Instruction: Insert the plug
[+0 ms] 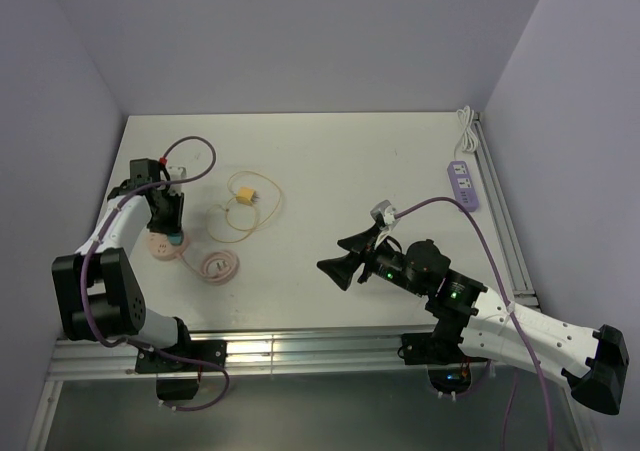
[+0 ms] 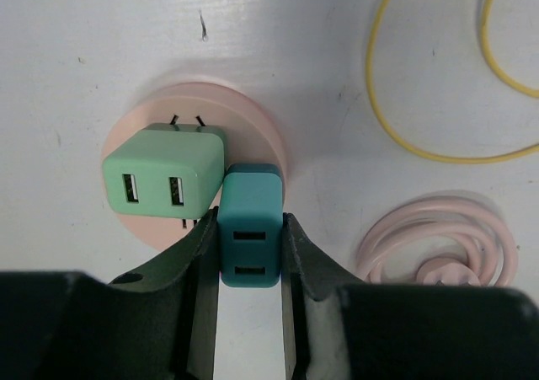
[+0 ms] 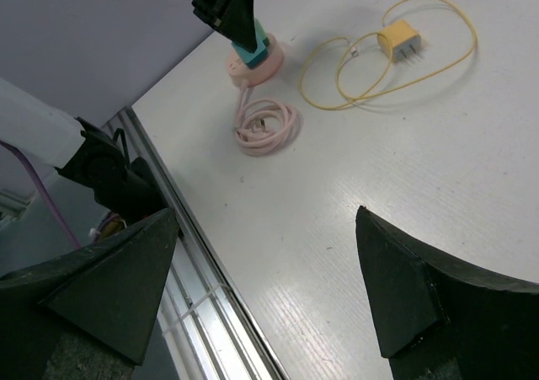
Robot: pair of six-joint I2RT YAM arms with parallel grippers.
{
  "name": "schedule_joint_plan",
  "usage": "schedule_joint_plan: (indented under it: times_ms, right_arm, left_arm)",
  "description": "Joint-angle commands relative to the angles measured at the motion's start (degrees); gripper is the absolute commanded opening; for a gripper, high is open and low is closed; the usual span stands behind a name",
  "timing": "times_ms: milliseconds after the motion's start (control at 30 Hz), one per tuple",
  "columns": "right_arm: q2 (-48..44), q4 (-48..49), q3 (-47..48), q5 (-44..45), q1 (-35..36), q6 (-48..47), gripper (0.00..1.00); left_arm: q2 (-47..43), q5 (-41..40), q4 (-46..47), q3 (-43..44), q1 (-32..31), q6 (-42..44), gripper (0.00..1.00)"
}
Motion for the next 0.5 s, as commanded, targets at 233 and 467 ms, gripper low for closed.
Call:
schedule_joint_plan:
  times_ms: [233,467]
  right_arm:
    - [0.32,1.12,2.65,1.41,0.37,-0.72,0.93]
    - [0.41,1.2,2.56,1.58,0.37,-0.72,0.93]
  left_arm:
    - [10.73,4.04,0.62,-2.82,0.64,0.04,0.0]
    - [14.77,2.47,0.27,-2.9,1.96,0.57,0.0]
